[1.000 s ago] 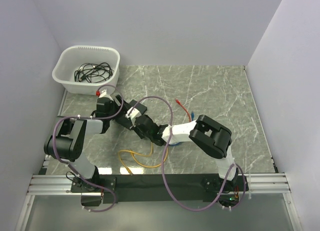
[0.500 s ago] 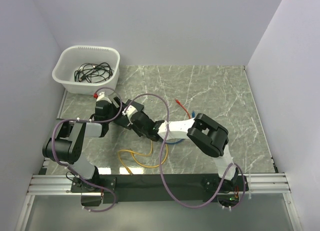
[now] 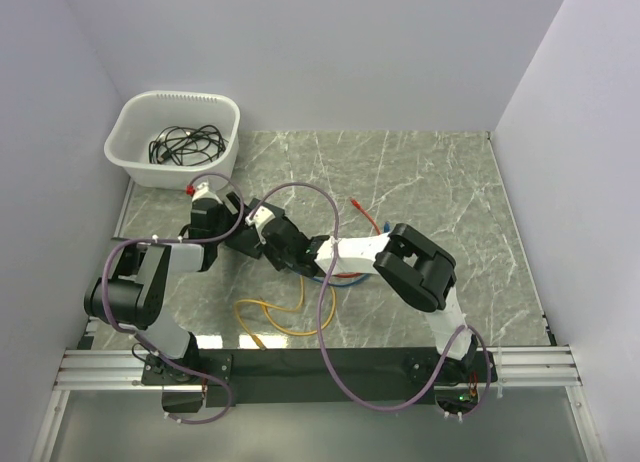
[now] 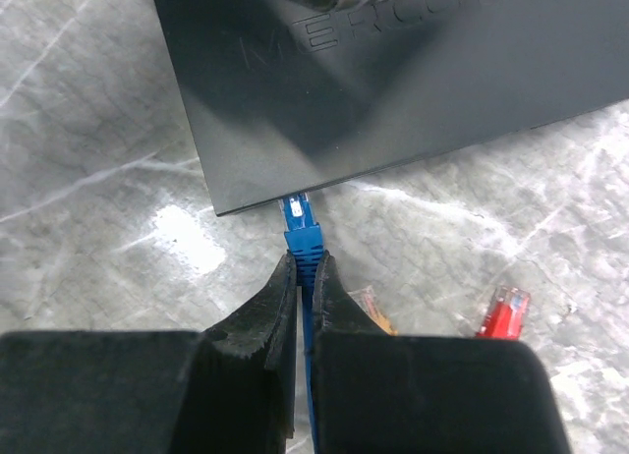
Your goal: Insert the plug into the switch port
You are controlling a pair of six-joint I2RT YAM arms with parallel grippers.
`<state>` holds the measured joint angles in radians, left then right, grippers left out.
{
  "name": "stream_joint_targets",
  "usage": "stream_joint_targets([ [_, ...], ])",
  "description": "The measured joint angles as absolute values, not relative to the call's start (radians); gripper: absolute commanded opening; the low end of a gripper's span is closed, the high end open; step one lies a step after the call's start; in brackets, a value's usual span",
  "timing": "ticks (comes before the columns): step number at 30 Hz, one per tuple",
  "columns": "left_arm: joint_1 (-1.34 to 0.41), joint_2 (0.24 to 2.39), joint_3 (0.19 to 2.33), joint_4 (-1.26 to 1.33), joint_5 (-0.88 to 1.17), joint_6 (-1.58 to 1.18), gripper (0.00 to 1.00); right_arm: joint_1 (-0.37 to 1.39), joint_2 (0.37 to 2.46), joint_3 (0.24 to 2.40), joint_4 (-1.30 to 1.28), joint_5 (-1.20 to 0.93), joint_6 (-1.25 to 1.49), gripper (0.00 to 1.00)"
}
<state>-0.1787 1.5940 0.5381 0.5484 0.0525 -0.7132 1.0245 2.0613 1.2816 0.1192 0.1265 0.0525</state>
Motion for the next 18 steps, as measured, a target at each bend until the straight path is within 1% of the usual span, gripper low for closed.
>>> stream_joint_targets([
  [10, -0.154, 1.599, 0.603, 0.421, 0.078, -0.683, 0.88, 1.037, 2.059, 1.267, 0.159, 0.071, 0.078, 0.0],
  [15, -0.127, 1.62, 0.64, 0.39, 0.141, -0.678, 0.88, 1.064, 2.059, 1.267, 0.186, 0.01, 0.099, 0.11],
  [16, -0.125, 1.625, 0.647, 0.385, 0.154, -0.677, 0.88, 1.07, 2.059, 1.267, 0.194, -0.001, 0.105, 0.16],
  [18, -0.12, 1.637, 0.665, 0.371, 0.182, -0.673, 0.88, 1.077, 2.059, 1.267, 0.21, -0.014, 0.115, 0.22],
])
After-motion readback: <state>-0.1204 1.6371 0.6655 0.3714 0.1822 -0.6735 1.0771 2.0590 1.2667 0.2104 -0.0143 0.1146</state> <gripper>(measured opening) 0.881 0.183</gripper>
